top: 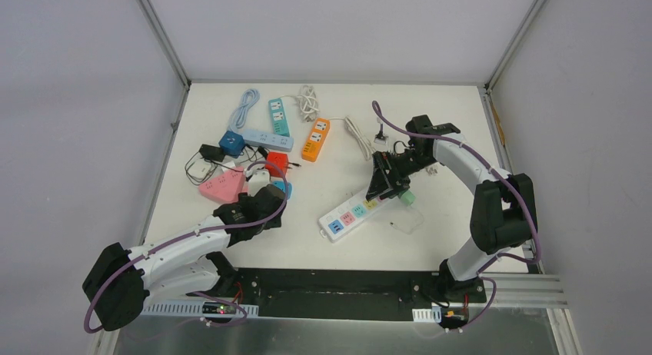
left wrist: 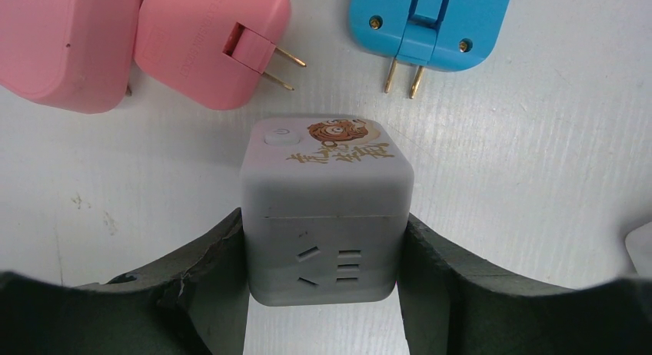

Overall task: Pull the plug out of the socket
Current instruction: Place the plug at the center of the board.

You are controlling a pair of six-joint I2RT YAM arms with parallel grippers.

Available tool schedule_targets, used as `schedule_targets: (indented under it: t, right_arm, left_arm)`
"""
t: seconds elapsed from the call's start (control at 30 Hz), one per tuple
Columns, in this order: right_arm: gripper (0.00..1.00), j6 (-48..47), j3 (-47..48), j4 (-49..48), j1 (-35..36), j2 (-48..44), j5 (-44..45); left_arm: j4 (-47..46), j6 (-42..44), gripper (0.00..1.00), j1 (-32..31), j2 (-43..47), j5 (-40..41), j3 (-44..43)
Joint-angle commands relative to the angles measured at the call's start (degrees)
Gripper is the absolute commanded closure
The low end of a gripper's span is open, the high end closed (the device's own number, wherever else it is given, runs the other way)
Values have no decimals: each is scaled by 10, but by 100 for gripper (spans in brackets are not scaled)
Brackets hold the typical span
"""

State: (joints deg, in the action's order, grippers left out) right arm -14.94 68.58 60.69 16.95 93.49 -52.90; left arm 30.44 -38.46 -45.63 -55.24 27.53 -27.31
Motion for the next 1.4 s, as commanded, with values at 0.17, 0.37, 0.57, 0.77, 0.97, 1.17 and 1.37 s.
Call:
schedule_targets:
  t: [0.17, 0.37, 0.57, 0.77, 0.97, 1.17, 1.37]
  right_arm:
    - [0, -9, 17, -6, -4, -25, -3]
    - [0, -9, 17, -6, -4, -24, -3]
    - [0, -9, 17, -6, -4, -25, -3]
    - [0, -9, 17, -6, -4, -26, -3]
    - [0, -11, 16, -6, -5, -29, 6]
    - [0, -14, 15, -6, -5, -37, 9]
    - [0, -19, 15, -3, -4, -44, 10]
  left_arm:
    - [-14, -2, 43, 9, 2, -8, -15]
    - [-8, 0, 38, 8, 7, -10, -20]
    - [-3, 3, 30, 9, 7, -11, -27]
    - [11, 9, 26, 9, 17, -12, -41]
    - [41, 38, 11, 8, 45, -42, -69]
    - [52, 66, 1, 8, 92, -61, -89]
    - [43, 95, 1, 8, 126, -89, -107]
